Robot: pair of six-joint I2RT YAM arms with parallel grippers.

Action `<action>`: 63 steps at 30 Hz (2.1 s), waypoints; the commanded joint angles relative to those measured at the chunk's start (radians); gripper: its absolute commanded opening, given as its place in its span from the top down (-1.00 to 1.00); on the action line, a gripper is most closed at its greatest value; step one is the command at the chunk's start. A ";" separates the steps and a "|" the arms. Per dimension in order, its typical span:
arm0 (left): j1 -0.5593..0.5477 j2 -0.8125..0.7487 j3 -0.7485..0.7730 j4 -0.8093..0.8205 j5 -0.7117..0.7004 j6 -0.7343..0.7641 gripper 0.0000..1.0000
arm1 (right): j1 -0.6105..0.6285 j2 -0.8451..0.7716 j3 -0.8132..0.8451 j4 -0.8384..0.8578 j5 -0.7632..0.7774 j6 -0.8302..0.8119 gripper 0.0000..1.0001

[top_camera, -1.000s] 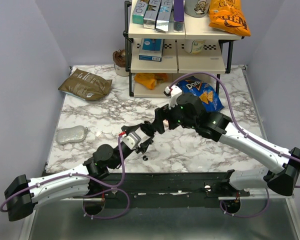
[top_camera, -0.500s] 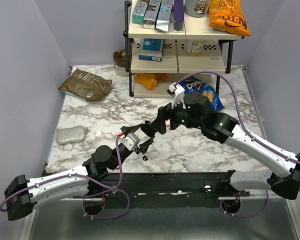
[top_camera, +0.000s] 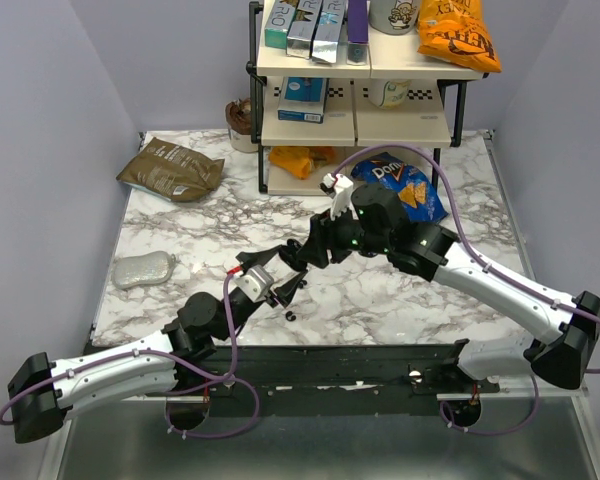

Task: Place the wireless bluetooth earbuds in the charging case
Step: Open the charging case.

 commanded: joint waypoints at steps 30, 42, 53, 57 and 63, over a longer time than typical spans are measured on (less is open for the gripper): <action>-0.009 0.067 0.158 -0.257 -0.077 -0.105 -0.97 | -0.005 -0.118 0.027 -0.025 -0.051 -0.192 0.99; 0.016 -0.023 0.226 -0.359 0.142 -0.247 -0.98 | 0.002 -0.264 -0.077 0.041 0.081 -0.403 0.99; 0.557 0.227 0.336 -0.014 1.309 -0.838 -0.97 | 0.013 -0.386 -0.088 0.037 0.066 -0.625 0.99; 0.557 0.293 0.388 -0.015 1.316 -0.792 -0.97 | 0.019 -0.352 -0.052 -0.012 0.040 -0.615 0.99; 0.554 0.350 0.456 -0.040 1.324 -0.739 -0.97 | 0.036 -0.316 -0.051 -0.015 0.029 -0.602 0.99</action>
